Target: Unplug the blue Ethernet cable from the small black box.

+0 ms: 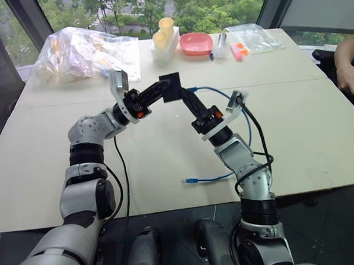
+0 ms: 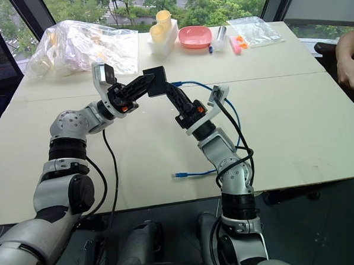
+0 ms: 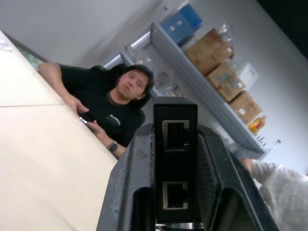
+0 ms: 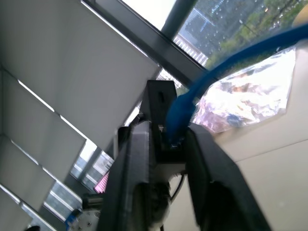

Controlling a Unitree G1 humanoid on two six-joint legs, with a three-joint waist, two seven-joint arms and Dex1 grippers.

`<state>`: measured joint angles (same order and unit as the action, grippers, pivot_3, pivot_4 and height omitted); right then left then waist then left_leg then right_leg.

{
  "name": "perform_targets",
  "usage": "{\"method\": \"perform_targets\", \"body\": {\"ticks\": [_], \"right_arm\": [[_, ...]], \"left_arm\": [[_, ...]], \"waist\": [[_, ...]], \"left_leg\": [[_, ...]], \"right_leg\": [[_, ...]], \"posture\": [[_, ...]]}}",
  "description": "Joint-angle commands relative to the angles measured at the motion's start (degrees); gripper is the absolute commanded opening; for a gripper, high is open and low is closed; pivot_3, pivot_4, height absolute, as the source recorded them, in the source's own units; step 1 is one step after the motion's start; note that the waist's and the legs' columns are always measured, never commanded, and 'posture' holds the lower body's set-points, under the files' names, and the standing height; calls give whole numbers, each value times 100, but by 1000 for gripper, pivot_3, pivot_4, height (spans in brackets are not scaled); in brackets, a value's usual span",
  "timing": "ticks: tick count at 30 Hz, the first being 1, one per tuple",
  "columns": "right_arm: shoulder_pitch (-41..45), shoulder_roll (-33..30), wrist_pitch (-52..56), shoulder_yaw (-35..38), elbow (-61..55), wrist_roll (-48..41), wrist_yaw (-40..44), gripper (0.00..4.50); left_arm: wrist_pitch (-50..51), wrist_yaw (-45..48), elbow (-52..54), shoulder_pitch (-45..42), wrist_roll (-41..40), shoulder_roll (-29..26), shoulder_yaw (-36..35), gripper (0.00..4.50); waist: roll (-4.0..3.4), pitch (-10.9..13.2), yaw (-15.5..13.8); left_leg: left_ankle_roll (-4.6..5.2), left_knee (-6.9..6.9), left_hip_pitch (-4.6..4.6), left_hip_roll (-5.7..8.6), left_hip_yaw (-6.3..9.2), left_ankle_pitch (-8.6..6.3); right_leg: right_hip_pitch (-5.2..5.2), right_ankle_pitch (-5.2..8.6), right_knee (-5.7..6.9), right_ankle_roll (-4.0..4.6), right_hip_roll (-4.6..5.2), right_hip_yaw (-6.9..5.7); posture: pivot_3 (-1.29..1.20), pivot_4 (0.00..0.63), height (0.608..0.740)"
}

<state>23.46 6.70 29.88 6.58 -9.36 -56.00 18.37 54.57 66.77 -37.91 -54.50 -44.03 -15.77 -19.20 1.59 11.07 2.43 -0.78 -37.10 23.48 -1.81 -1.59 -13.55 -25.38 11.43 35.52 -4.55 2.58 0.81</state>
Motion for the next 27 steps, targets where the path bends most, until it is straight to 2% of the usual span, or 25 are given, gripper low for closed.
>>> {"method": "perform_targets", "body": {"ticks": [1,12,17,24,25,27], "right_arm": [[110,58,-84,34,-179,-110,29,33],[122,50,-146,105,-78,-64,-95,33],[310,-197,-428,888,91,-393,-433,33],[347,-673,-414,1212,246,-314,-502,33],[344,-784,-359,1195,295,-188,-586,33],[335,-1078,-166,1074,551,240,-854,33]], "left_arm": [[-28,-3,170,-63,-105,-45,-18,495],[-114,-56,133,-57,-90,-136,-29,495],[-122,13,-8,-117,-67,-683,-190,495],[-105,214,0,-63,40,-1088,67,495],[-331,152,117,-18,246,-1037,269,495],[-1467,-393,326,97,1045,-722,800,495]], "waist": [[0,0,0],[0,0,0],[0,0,13],[-1,1,-23],[-1,1,-21],[-3,0,-44]], "left_leg": [[0,0,0,0,0,0],[0,0,0,0,0,0],[0,0,0,-1,0,0],[0,5,2,0,-2,0],[0,5,2,0,-2,0],[0,4,2,0,-3,0]], "right_leg": [[0,0,-1,0,0,0],[0,0,0,0,0,0],[-2,-1,0,1,-2,0],[1,1,-12,0,5,-1],[1,0,-12,0,5,-1],[2,0,-12,2,5,0]], "posture": [[0,150,740],[0,150,740],[0,150,740],[0,150,740],[0,150,740],[0,150,740]]}}
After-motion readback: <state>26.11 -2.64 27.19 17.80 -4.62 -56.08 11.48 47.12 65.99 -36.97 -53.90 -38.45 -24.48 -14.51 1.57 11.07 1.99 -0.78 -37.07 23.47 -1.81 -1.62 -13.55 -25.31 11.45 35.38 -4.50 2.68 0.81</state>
